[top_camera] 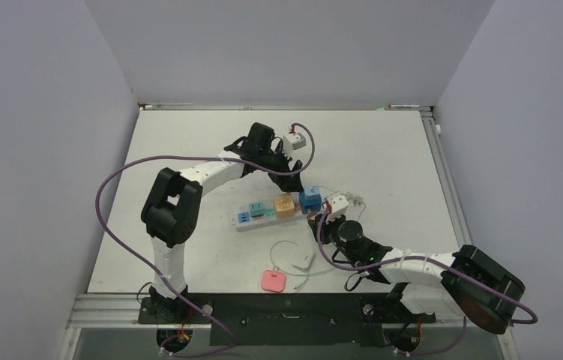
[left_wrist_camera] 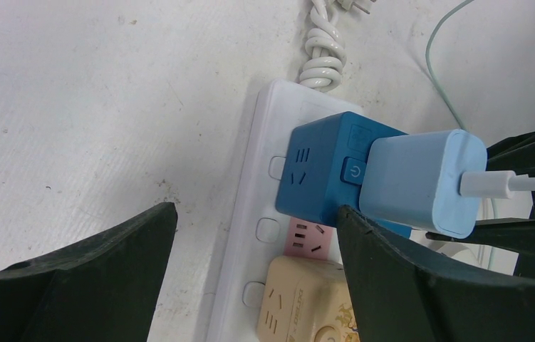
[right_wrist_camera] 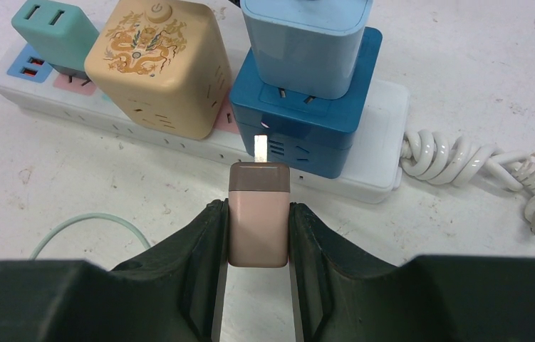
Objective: Insert the plug
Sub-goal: Insert the plug into the socket.
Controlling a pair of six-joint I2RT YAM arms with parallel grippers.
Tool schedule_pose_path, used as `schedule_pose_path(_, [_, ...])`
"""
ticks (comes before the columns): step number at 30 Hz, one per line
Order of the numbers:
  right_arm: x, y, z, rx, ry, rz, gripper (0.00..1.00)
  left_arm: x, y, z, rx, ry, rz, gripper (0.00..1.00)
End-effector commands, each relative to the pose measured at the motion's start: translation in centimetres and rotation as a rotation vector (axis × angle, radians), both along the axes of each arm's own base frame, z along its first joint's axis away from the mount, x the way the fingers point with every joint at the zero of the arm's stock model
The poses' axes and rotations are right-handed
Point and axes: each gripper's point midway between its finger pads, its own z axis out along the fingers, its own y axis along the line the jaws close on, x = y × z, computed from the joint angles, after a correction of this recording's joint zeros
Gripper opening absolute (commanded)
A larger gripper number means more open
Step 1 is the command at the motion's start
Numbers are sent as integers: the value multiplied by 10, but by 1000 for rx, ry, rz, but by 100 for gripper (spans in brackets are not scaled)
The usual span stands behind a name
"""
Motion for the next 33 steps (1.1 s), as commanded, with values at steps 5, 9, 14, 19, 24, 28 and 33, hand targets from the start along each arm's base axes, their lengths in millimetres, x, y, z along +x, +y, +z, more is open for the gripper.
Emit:
schedule_pose_path(5, [13, 4, 21, 50, -59, -12, 5, 5, 4, 12, 7, -44, -7, 78])
schedule_pose_path(9, [14, 3, 20, 51, -59, -14, 5, 5, 4, 11, 9, -39, -12, 76])
schedule_pose_path(14, [15, 1, 17, 43, -52, -18, 5, 3, 3, 10, 8, -40, -20, 76])
schedule_pose_path(19, [16, -2, 16, 42, -53, -29, 5, -1, 1, 10, 2, -38, -33, 77])
schedule_pose_path(24, [17, -4, 18, 40, -59, -36, 5, -1, 0, 10, 0, -40, -33, 77])
schedule_pose_path(28, [18, -3, 18, 38, -59, -32, 5, -1, -2, 11, -7, -37, -36, 77])
schedule_pose_path(33, [19, -3, 15, 26, -58, -35, 5, -4, -6, 10, -17, -21, -46, 75])
